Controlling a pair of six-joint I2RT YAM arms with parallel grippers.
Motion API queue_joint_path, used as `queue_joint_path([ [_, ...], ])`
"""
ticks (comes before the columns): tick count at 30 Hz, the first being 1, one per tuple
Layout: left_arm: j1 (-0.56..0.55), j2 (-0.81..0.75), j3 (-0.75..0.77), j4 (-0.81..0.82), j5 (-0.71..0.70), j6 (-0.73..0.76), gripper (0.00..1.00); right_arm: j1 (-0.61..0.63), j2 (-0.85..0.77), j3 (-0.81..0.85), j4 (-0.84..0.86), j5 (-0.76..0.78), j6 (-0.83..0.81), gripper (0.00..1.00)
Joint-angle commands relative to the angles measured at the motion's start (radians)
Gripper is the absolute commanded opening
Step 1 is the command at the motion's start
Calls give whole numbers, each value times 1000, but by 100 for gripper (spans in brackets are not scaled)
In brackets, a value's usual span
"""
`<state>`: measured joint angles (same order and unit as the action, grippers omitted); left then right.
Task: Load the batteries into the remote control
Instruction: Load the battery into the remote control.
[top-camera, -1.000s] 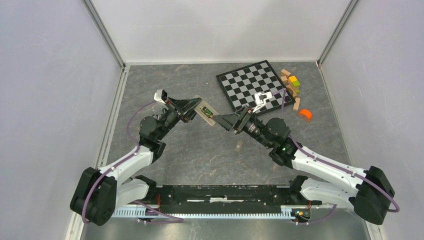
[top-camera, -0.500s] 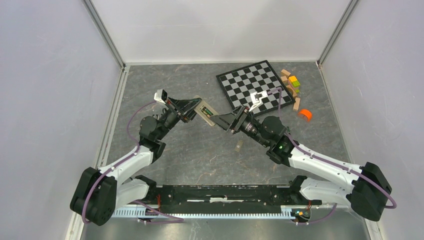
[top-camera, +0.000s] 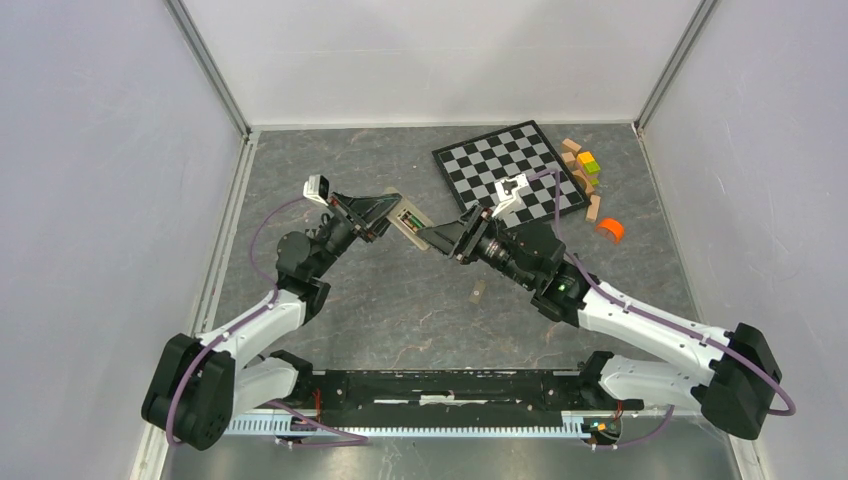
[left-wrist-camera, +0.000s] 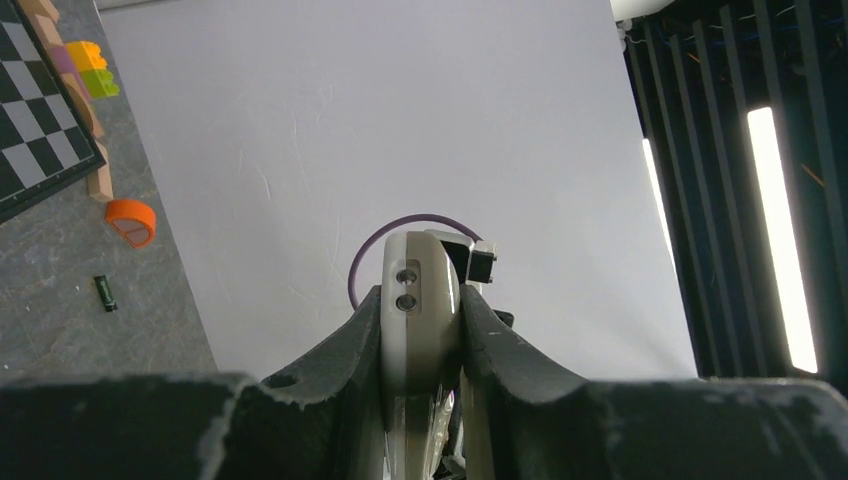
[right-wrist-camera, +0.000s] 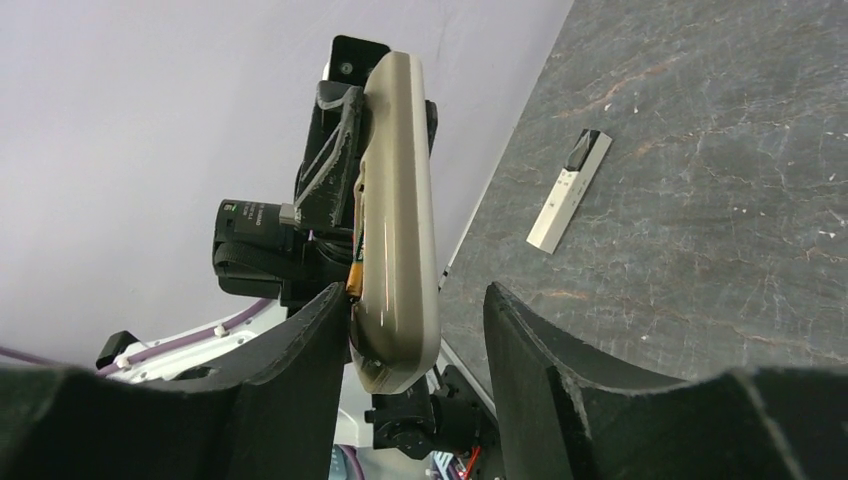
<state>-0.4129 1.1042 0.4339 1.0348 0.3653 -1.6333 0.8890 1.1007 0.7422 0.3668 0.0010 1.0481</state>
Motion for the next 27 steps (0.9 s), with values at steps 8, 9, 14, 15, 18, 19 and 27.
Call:
queue_joint_path([
  [8,-17,-25,56,279,224,120,2,-24,110,14,-270,125,47,46],
  [9,-17,-35,58,244,236,147,2,-29,111,8,-251,99,47,44],
  [14,-17,-100,61,29,236,302,2,-31,77,5,-199,42,-16,52],
  [15,-18,-111,63,-21,234,336,2,-31,58,-3,-182,37,-44,57],
  [18,-17,-139,65,-137,219,413,2,-33,-27,-53,-85,3,-130,73],
  [19,-18,-146,65,-172,212,431,2,-33,-54,-70,-46,-36,-163,78],
  [27,-17,-136,44,-231,204,489,2,-31,-168,-83,-24,-167,-501,96],
])
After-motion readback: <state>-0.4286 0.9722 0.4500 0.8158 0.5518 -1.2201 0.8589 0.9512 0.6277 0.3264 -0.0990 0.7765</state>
